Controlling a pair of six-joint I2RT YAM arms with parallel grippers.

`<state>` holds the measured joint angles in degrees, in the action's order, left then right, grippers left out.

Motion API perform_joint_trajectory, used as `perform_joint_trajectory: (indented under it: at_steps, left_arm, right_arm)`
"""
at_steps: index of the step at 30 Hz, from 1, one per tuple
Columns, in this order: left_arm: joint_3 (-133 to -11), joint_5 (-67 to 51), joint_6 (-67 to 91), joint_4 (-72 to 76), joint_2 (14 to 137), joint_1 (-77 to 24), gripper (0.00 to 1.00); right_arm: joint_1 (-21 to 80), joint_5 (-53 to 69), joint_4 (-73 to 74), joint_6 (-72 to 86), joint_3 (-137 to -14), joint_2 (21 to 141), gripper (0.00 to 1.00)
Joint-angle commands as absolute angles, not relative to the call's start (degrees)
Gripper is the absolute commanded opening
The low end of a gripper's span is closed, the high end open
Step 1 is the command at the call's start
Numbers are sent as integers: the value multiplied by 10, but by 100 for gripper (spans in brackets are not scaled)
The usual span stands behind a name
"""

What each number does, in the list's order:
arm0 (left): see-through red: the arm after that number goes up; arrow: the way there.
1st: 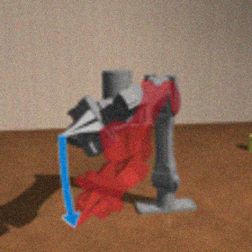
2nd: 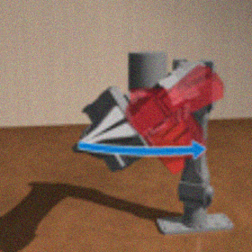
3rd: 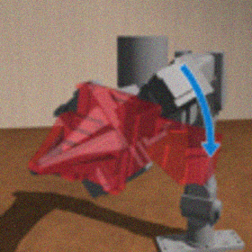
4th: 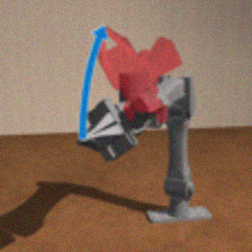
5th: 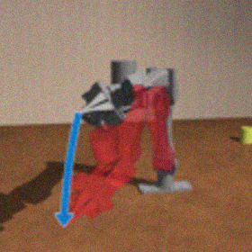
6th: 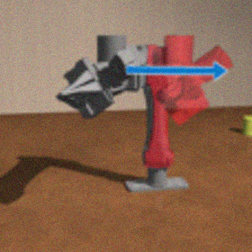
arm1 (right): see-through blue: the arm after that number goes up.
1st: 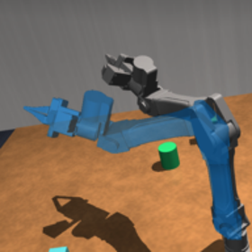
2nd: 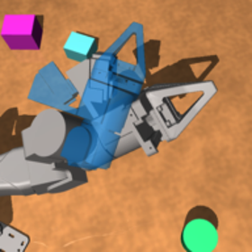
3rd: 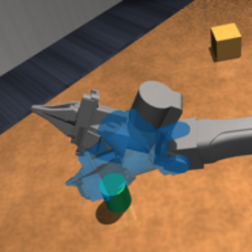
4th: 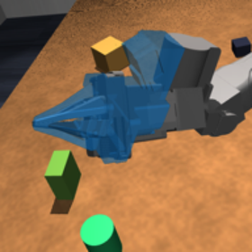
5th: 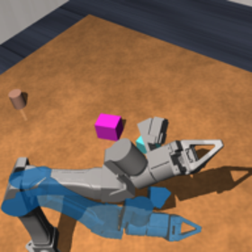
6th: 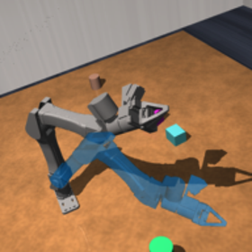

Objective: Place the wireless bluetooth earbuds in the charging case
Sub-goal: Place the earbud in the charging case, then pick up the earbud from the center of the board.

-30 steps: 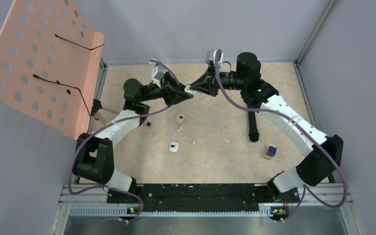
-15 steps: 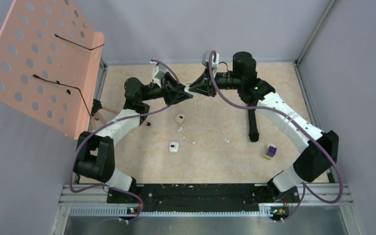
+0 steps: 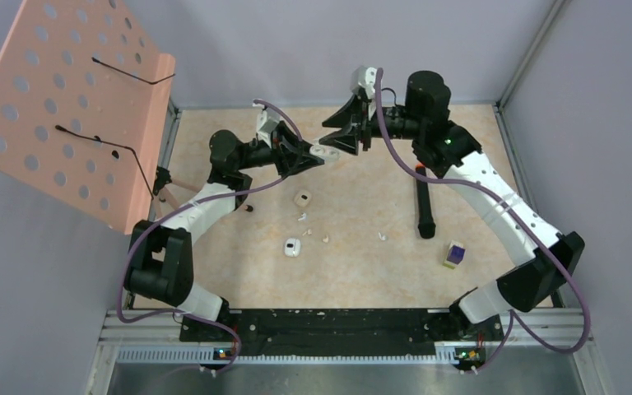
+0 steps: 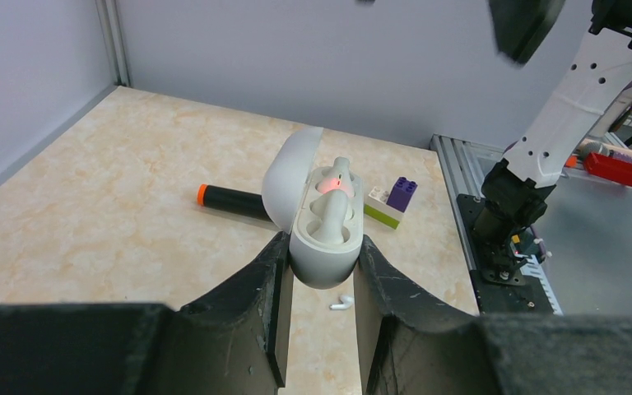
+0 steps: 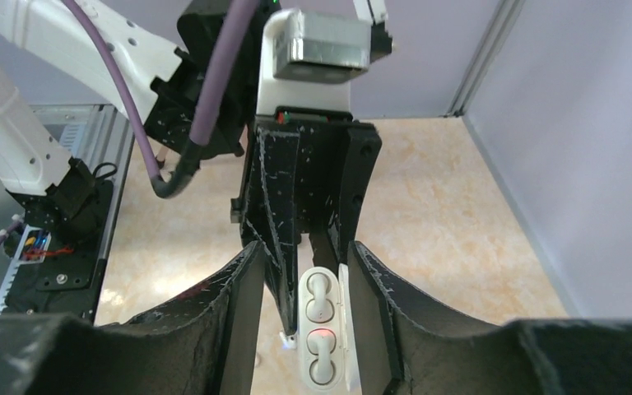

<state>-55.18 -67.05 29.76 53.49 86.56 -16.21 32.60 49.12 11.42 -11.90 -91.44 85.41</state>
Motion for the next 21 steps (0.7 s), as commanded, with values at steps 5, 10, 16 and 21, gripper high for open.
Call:
perform_joint_trajectory:
  at_steps: [5,10,16,21]
  left_arm:
    - [-561,-670,294,535,863,-150,0]
    - [-551,-662,302,512,855,-133,0]
    - [-545,-657,338,511,850,-109,0]
    - [-527,-650,324,484,825,-91,0]
  right_arm:
    - [280,386,127,-126,-877,795,43]
    - [243,365,124,-147,-776,778,43]
    - [218,354,214,-216,-710,794,40]
    - [219,271,282,-233,-642,807,34]
